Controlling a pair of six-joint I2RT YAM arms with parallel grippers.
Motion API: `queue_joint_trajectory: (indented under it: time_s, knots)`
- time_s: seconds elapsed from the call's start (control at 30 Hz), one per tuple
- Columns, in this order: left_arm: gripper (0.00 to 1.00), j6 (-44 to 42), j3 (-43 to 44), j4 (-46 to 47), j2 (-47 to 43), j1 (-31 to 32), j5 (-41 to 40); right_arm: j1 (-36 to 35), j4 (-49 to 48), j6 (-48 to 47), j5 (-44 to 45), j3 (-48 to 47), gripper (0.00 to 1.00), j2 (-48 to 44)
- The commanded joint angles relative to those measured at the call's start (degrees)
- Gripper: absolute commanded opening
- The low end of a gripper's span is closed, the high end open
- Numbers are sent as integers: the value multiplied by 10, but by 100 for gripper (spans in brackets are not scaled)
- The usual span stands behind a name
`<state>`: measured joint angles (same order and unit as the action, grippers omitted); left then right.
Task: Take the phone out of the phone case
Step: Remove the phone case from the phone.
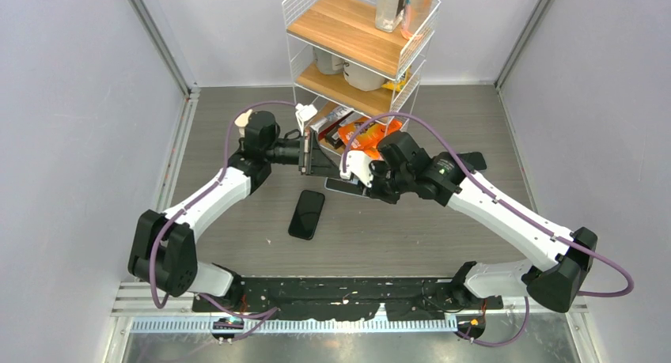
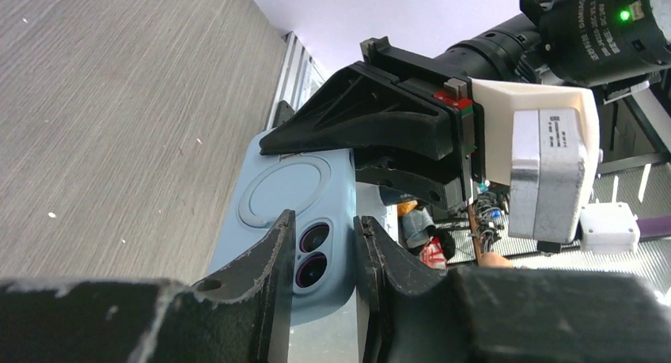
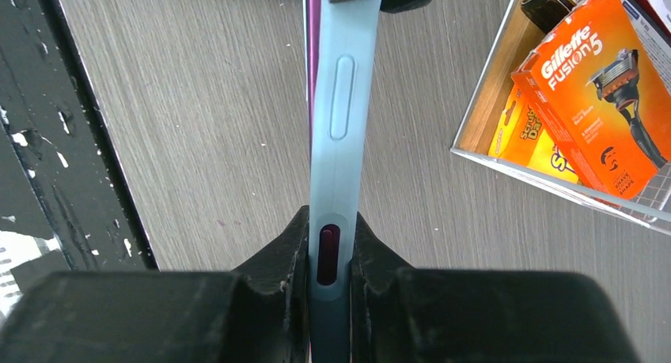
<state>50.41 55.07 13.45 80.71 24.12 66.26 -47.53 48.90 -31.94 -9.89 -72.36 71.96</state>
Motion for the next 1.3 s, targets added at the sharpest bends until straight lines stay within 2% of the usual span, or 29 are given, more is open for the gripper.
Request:
queue_joint_trajectory:
  time_s: [0.0, 0.23, 0.47, 0.57, 0.7, 0.9, 0.97, 1.07, 1.2, 1.27]
  knots:
    - [0, 8, -3, -48, 31, -7, -134, -30, -149, -29, -52, -45, 6, -45]
    - [0, -32, 11, -72, 26, -7, -118, -30, -145, -37, -44, -42, 6, -43]
    - [0, -177, 44, -173, -25, -26, -98, -30, -130, -48, -61, -17, 5, -54]
    - [12, -266, 68, -244, -44, -47, -85, -27, -114, -52, -83, -17, 6, -62]
    - [33, -419, 102, -359, -75, -75, -75, -11, -95, -49, -124, -26, 6, -72]
    - [67, -718, 134, -548, -143, -88, -129, 24, -62, -37, -207, -52, 6, -76]
    - [72, -780, 123, -570, -176, -89, -142, 33, -55, -31, -225, -60, 6, -76]
    - [82, -828, 87, -566, -232, -88, -116, 45, -52, -22, -246, -66, 6, -73]
    - [97, -822, 66, -550, -268, -79, -65, 52, -49, -11, -277, -73, 6, -66]
    - [98, -804, 64, -534, -270, -63, -65, 53, -47, -8, -290, -78, 6, -59]
